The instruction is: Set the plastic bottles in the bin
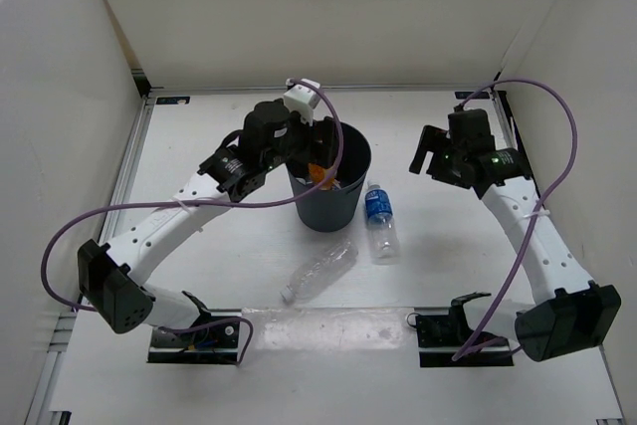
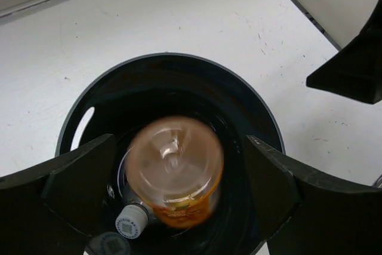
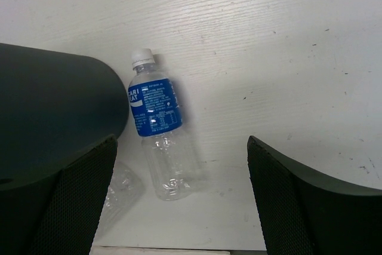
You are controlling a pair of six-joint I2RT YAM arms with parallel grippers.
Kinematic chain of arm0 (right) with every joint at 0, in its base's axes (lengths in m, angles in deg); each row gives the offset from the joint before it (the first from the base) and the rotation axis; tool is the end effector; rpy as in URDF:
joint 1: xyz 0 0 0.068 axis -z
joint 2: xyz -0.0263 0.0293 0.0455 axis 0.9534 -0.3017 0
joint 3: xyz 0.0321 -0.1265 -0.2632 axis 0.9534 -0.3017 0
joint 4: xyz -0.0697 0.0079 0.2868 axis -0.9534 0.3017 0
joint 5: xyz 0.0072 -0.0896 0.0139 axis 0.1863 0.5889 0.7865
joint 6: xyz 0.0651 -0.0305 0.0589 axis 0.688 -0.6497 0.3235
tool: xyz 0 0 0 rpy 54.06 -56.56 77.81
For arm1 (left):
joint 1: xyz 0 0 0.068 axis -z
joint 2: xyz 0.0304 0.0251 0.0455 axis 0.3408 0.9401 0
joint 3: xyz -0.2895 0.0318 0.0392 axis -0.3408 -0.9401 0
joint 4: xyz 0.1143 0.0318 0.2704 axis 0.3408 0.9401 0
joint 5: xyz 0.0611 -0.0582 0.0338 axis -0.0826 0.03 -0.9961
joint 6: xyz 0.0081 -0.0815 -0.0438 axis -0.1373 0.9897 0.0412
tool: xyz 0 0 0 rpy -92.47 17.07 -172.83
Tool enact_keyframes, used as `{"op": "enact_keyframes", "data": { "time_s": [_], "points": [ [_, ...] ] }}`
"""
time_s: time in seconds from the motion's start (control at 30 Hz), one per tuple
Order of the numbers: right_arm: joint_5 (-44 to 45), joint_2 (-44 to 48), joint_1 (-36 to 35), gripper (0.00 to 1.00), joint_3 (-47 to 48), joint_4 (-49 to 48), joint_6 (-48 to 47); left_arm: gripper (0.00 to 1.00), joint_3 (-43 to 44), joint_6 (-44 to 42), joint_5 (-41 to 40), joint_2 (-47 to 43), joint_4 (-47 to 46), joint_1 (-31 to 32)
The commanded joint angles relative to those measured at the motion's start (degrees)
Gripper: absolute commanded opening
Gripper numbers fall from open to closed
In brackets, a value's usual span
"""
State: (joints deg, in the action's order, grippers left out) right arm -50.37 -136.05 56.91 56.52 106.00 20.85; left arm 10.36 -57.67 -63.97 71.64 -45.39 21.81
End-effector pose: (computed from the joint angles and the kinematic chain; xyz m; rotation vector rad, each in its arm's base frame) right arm 0.3020 0.0719 0.3370 0.2928 2.3141 0.2046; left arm 0.2995 -0.2633 0.3833 0.5066 1.9139 -0.5735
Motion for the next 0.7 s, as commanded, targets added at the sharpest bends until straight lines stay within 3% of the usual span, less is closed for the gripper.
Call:
{"op": "enact_keyframes", "data": {
  "time_s": [0.0, 0.1, 0.17, 0.3, 0.5, 0.67],
  "points": [
    [2.9, -0.2, -1.1, 0.90, 2.9, -1.4, -0.9, 0.99, 3.3, -0.7, 1.4, -0.3, -1.1, -0.1],
    [-2.3, -0.7, 1.9, 0.90, 2.9, -1.1, -0.7, 0.99, 3.9, -2.1, 0.4, -1.0, -0.4, -0.3],
    [-10.5, -0.4, 5.1, 0.90, 1.7, -2.1, -0.6, 0.99, 4.5, -3.2, -1.2, -1.7, 0.6, -1.8],
    [-6.3, -1.1, 3.9, 0.90, 1.7, -1.6, -1.7, 0.99, 2.2, -4.1, -5.2, -5.9, 2.5, -6.2],
    [-5.9, -3.0, 1.2, 0.90, -0.6, -1.6, -2.5, 0.99, -4.9, -1.2, -8.7, -13.9, 7.8, -19.0],
    [-7.5, -7.5, 0.1, 0.90, -0.6, -0.8, -2.2, 0.99, -13.0, 0.2, -10.1, -20.9, 14.2, -22.8]
  ]
}}
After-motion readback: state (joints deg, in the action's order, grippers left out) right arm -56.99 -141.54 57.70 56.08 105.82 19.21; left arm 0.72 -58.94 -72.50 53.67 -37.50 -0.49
